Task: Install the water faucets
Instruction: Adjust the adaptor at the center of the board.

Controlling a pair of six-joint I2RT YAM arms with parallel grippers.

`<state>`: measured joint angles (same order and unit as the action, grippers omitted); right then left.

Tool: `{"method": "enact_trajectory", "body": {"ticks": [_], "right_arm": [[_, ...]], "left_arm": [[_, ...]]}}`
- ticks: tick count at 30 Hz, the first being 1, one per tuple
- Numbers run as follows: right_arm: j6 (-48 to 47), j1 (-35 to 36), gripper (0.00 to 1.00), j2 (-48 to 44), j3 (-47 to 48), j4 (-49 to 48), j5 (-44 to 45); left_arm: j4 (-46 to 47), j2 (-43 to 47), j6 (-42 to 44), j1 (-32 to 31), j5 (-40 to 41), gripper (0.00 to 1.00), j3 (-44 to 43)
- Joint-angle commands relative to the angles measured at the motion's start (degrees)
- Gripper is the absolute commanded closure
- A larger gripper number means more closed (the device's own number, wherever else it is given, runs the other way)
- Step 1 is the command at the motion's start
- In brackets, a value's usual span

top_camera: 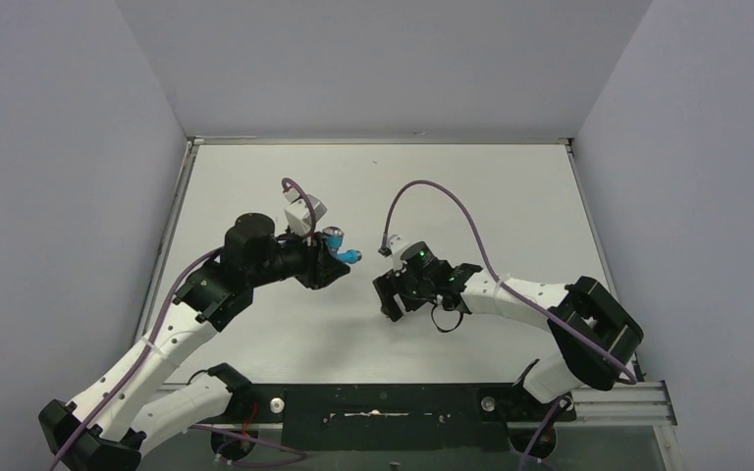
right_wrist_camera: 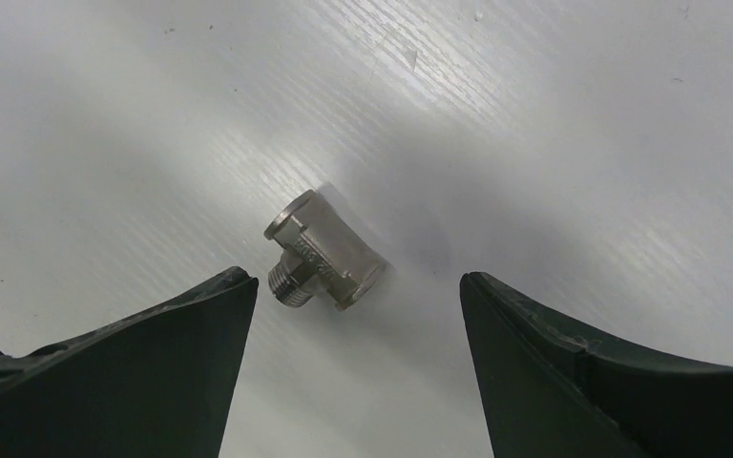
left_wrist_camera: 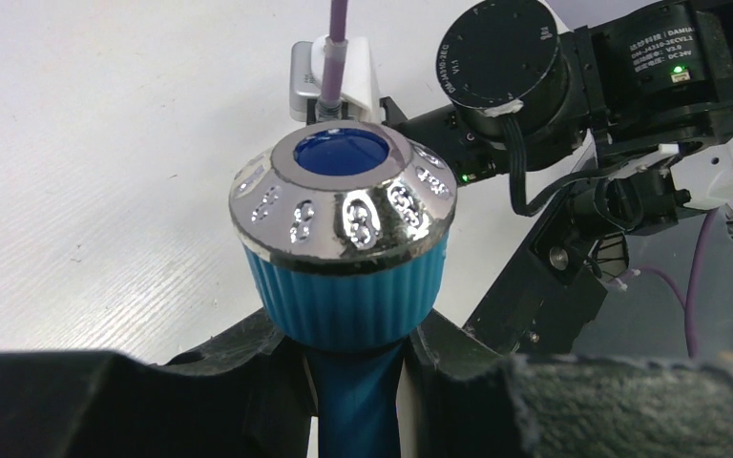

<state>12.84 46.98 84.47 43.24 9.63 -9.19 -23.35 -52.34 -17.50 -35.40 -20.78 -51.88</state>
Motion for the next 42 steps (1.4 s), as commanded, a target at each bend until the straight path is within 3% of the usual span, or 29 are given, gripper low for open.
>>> {"method": "enact_trajectory", "body": {"ticks": [1, 9, 15, 21, 29, 39, 42], "right_arm": [[-1.77, 0.55, 0.21, 2.79, 4.61, 0.09, 0.22], [-2.09, 2.22, 0.27, 7.36, 7.28, 1.44, -2.64], [-0.60, 3.24, 0.39, 8.92, 8.87, 5.26, 1.22], [1.72, 3.61, 0.61, 9.68, 9.22, 6.34, 5.65], [4.31, 1.47, 0.69, 12.77, 11.31, 3.52, 9.01], [15.97, -2.69, 0.65, 18.12, 15.35, -2.69, 12.00], [17.81, -2.42, 0.51, 18.34, 13.86, -6.60, 10.44]], "left_arm": [[2.44, 1.32, 0.01, 0.42, -0.04, 1.00, -1.48], [2.74, 1.08, 0.28, 0.59, -0.29, 1.00, -1.33], [2.48, 1.65, 0.28, 0.59, -0.24, 1.00, -0.86], [2.53, 1.63, 0.44, 0.59, 0.09, 1.00, -0.83], [1.72, 2.28, 0.62, 0.61, 3.00, 1.00, -2.20], [0.46, 2.58, -0.35, 0.84, 7.40, 1.00, -3.65], [0.75, 2.55, -0.76, 0.94, 8.11, 1.00, -3.79]]}}
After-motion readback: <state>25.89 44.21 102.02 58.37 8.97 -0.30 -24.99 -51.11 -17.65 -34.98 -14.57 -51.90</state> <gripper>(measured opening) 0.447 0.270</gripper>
